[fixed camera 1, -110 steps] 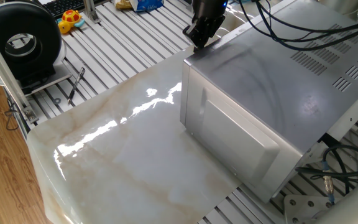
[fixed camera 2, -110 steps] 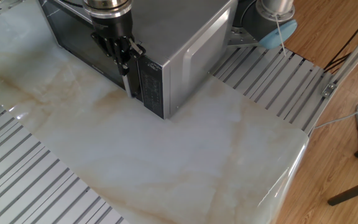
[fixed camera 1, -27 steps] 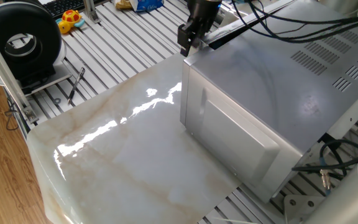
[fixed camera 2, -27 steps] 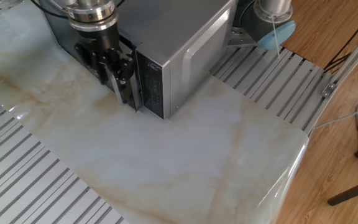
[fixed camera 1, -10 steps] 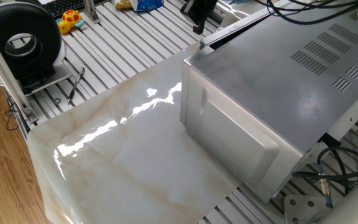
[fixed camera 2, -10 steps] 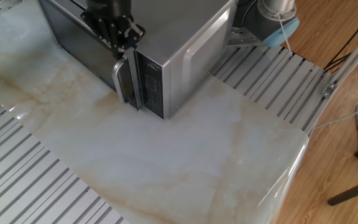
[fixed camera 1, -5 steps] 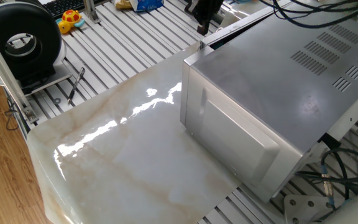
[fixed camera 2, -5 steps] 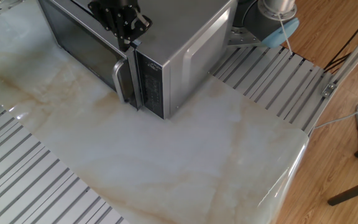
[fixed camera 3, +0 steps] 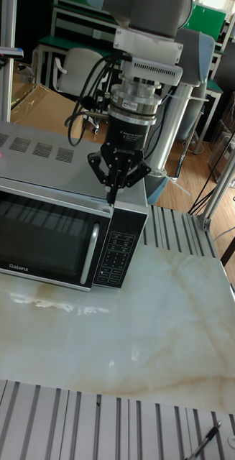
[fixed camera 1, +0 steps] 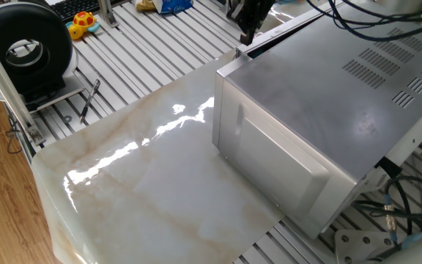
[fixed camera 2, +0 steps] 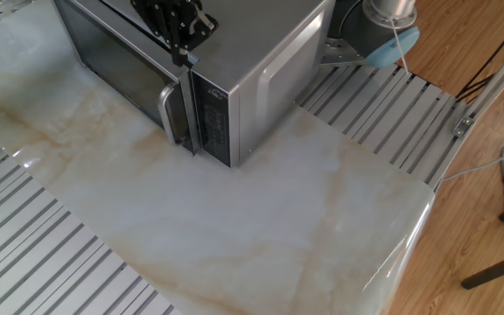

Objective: Open the microwave door

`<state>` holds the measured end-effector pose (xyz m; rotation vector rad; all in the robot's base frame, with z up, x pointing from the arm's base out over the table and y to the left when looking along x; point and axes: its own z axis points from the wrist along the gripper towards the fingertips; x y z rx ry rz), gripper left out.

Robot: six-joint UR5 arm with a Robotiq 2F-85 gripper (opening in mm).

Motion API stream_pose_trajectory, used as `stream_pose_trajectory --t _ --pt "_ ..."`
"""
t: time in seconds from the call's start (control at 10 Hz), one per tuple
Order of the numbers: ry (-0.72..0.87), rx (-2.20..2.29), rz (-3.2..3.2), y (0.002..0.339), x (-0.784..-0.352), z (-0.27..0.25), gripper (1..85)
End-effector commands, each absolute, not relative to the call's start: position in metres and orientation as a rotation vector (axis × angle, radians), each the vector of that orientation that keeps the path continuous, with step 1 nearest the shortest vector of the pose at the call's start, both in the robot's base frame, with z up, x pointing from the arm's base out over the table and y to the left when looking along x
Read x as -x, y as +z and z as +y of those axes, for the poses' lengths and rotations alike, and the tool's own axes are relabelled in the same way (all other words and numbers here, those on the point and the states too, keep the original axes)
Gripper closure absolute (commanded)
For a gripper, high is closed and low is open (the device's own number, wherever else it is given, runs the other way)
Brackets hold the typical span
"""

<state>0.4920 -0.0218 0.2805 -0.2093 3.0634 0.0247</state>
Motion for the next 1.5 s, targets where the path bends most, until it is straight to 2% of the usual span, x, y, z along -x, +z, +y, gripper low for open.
stream_pose_trajectory --t 0.0,0.8,1.4 --pt "0.027 0.215 3.065 0.280 -0.487 -0.023 84.7" --pt "0.031 0.230 3.101 0.262 -0.469 -0.037 84.7" --pt "0.020 0.282 3.093 0.265 -0.503 -0.030 84.7"
